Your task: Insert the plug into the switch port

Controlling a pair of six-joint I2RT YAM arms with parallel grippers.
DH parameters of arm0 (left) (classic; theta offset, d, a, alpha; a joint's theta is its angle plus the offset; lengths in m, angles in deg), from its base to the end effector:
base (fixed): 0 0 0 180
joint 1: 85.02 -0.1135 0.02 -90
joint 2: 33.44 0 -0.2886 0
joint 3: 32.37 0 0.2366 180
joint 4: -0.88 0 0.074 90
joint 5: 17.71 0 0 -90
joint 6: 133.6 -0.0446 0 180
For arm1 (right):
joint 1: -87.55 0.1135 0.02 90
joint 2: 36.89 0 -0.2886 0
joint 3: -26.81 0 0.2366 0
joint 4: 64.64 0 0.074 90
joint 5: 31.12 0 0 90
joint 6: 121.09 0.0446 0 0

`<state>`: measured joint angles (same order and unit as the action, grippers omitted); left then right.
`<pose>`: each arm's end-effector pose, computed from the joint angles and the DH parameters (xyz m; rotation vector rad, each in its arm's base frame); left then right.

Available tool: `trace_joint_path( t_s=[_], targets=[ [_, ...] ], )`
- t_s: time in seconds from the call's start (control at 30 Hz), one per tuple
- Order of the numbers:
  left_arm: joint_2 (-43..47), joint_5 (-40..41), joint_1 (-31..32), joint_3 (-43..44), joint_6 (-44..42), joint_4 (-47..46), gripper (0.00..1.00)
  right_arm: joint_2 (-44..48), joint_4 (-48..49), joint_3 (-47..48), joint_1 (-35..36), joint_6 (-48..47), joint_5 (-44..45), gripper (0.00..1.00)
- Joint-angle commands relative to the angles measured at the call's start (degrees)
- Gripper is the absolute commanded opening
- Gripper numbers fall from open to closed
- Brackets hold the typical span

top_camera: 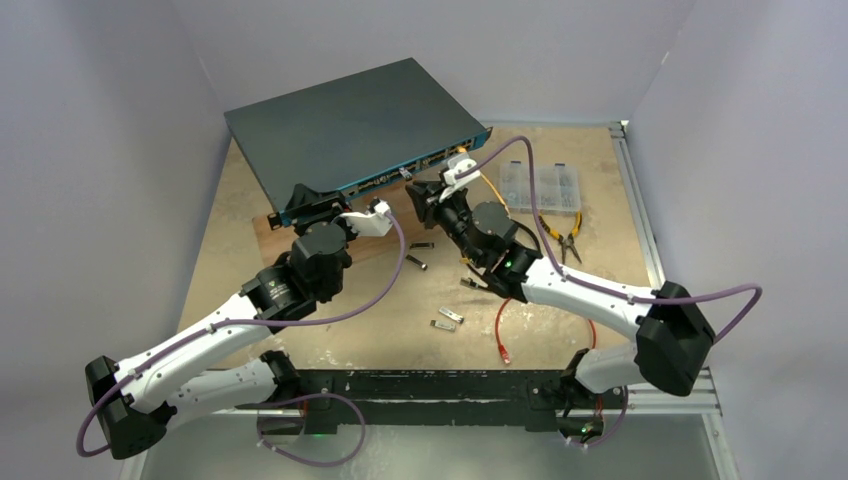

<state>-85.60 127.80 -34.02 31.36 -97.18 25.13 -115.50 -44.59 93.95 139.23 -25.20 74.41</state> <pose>0.1365 -0.1102 0.3671 0.8749 1.5489 0.8921 0.2019 0.2362 0.3668 -0.3498 1.4145 0.6334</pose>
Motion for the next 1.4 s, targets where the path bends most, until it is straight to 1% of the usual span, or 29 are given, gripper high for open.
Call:
trace_joint_path(
  t_s=[0.0,0.4,0.67,1.03,1.37],
  targets=[
    [1.77,-1.68,-0.07,0.43,12.83,-2.62,0.0,-0.09,2.24,3.33,-0.18,-1.82,0.86,0.22],
    [1.83,-1.63,-0.11,0.4,12.8,-2.44,0.0,-2.46,1.36,5.68,-0.61,-2.72,0.58,0.19],
    [2.05,-1.64,-0.03,0.45,12.91,-2.4,0.0,-3.93,2.52,6.55,-1.03,-2.98,0.21,0.18],
    [2.35,-1.72,-0.11,0.43,12.98,-2.27,0.0,-6.61,2.8,8.99,-1.91,-2.68,-2.15,0.17],
    [2.93,-1.99,-0.07,0.36,12.99,-2.03,0.0,-8.38,1.17,11.15,-2.61,-2.31,-4.0,0.16]
  ],
)
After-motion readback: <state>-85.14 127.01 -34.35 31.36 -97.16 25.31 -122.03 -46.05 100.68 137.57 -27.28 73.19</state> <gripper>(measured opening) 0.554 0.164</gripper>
